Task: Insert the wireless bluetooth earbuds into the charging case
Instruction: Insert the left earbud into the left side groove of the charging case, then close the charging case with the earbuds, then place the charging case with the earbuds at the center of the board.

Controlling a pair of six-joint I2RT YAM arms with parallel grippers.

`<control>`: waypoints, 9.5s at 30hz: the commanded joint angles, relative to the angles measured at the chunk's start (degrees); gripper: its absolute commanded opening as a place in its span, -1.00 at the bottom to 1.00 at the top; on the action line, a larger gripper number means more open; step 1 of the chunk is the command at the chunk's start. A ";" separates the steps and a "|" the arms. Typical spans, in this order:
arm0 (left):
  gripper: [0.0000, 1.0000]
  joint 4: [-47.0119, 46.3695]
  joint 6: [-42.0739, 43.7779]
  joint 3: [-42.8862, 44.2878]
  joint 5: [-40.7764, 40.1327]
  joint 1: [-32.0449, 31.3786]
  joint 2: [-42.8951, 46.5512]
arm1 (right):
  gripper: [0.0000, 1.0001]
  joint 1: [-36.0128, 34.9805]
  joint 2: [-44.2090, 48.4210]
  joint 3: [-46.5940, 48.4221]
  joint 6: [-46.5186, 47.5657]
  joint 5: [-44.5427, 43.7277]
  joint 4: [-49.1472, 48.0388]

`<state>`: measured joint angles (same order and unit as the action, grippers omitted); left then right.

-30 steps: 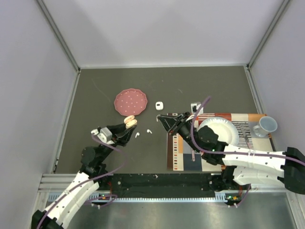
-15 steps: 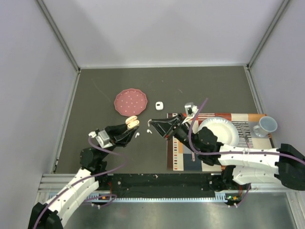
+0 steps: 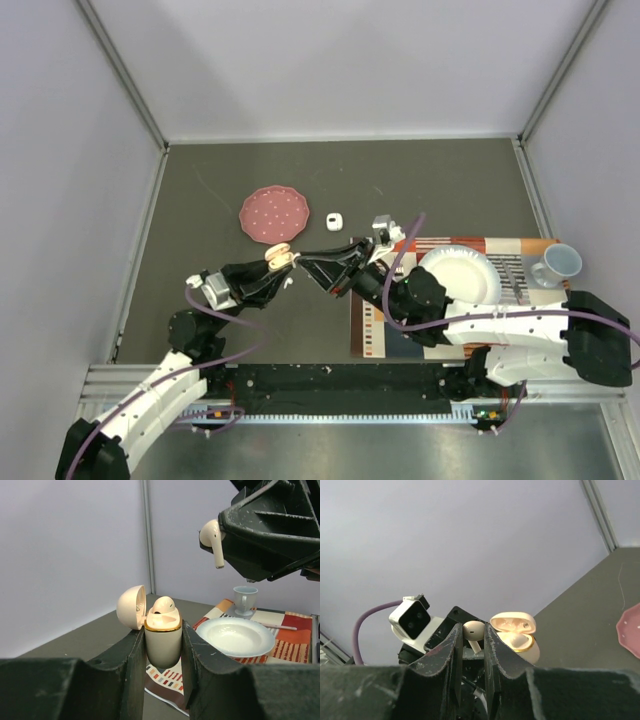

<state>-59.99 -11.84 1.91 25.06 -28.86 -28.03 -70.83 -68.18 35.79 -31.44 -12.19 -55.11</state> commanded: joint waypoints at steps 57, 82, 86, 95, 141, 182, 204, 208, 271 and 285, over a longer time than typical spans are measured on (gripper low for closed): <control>-1.00 -2.33 -0.64 -2.79 -2.82 -1.55 2.89 | -1.00 -3.88 -13.82 6.22 7.45 -5.74 -6.76; -1.00 -0.13 0.06 -2.79 -2.73 -1.46 4.47 | -0.52 -3.97 -9.43 8.51 6.83 -6.53 1.50; -1.00 0.40 0.06 -2.88 -2.47 -1.55 4.65 | -0.35 -4.05 -8.46 9.47 5.43 -6.71 3.69; -1.00 0.57 -0.12 -2.70 -1.85 -1.46 4.56 | -0.17 -3.97 -7.06 11.06 6.13 -6.27 5.10; -1.00 -1.53 -5.63 13.47 -3.18 -1.55 -6.86 | 0.98 18.09 9.64 32.51 -1.25 -6.28 67.51; -1.00 -28.78 -14.97 15.66 17.39 -5.06 -34.02 | 0.98 22.31 -1.69 28.72 -7.23 11.83 67.06; -1.00 -21.41 -10.05 12.85 9.92 -5.15 -26.29 | 0.98 22.31 -3.01 32.06 -1.00 19.21 73.65; -1.00 -19.29 -9.78 13.12 8.26 -5.15 -25.32 | 0.98 22.22 -3.36 32.50 0.59 20.97 74.62; -0.92 20.17 -36.33 34.21 1.22 1.26 -66.54 | 0.98 23.63 14.48 21.78 -6.18 -13.30 76.73; -0.81 30.45 -35.80 38.60 -4.76 1.27 -70.05 | 0.98 25.04 12.64 22.22 -5.21 -12.16 76.56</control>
<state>-30.79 -48.07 37.89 21.85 -27.79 -96.92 -46.57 -54.94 56.99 -37.65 -24.73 22.39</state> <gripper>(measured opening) 0.336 0.987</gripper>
